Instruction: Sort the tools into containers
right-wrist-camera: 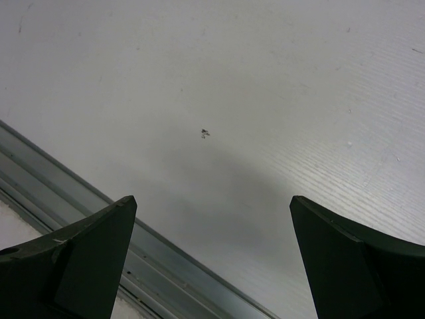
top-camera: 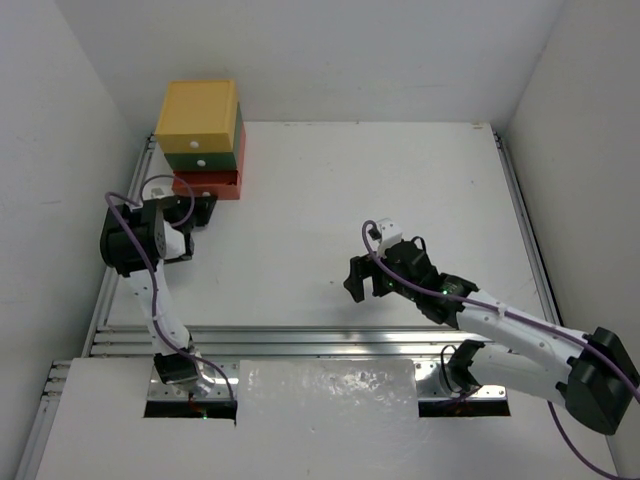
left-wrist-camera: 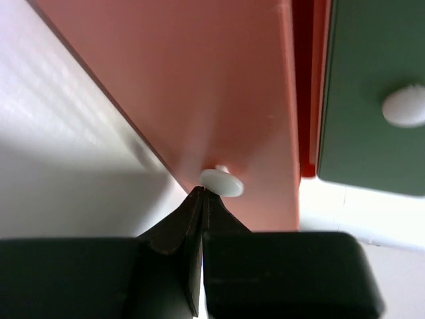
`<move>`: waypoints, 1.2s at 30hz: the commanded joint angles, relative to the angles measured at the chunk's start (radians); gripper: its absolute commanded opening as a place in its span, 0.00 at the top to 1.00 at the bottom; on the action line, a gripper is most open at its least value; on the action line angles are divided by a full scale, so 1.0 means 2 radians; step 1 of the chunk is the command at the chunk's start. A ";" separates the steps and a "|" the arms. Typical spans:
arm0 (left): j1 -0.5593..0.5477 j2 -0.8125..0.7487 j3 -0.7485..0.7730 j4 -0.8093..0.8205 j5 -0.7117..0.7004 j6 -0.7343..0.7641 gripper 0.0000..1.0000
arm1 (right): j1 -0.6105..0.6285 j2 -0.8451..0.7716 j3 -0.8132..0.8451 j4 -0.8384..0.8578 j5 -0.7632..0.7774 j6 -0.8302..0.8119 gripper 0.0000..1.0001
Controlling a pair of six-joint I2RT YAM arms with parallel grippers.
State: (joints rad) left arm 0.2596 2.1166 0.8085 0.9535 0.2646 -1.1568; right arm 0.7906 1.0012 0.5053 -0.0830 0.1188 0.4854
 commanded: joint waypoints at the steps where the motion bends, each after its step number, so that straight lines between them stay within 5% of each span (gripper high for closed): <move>1: 0.004 0.018 0.041 0.037 0.005 -0.004 1.00 | -0.002 0.005 0.013 0.018 -0.005 -0.013 0.01; 17: -0.002 0.071 0.149 -0.033 0.007 0.015 1.00 | -0.003 0.018 0.019 0.010 0.020 -0.002 0.01; 22: -0.005 0.071 0.148 -0.034 0.007 0.012 1.00 | -0.003 0.022 0.022 0.008 0.013 -0.003 0.01; 26: -0.009 0.020 0.065 -0.034 -0.017 0.002 1.00 | -0.003 0.023 0.023 0.008 0.010 -0.008 0.01; 28: -0.018 -0.047 0.029 -0.079 -0.048 0.021 0.82 | -0.003 0.018 0.023 0.000 0.021 -0.010 0.01; 30: -0.042 -0.132 -0.011 -0.132 -0.074 0.064 0.50 | -0.002 0.008 0.023 -0.007 0.035 -0.012 0.01; 32: -0.094 -0.236 -0.035 -0.225 -0.149 0.119 0.33 | -0.003 -0.014 0.018 -0.014 0.043 -0.017 0.01; 36: -0.192 -0.399 -0.058 -0.397 -0.289 0.172 0.24 | -0.003 -0.050 0.043 -0.085 0.100 -0.014 0.01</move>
State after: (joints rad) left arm -0.0132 1.5188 0.7223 0.4305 -0.0715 -0.9604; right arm 0.7887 0.9577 0.5167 -0.1715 0.2058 0.4664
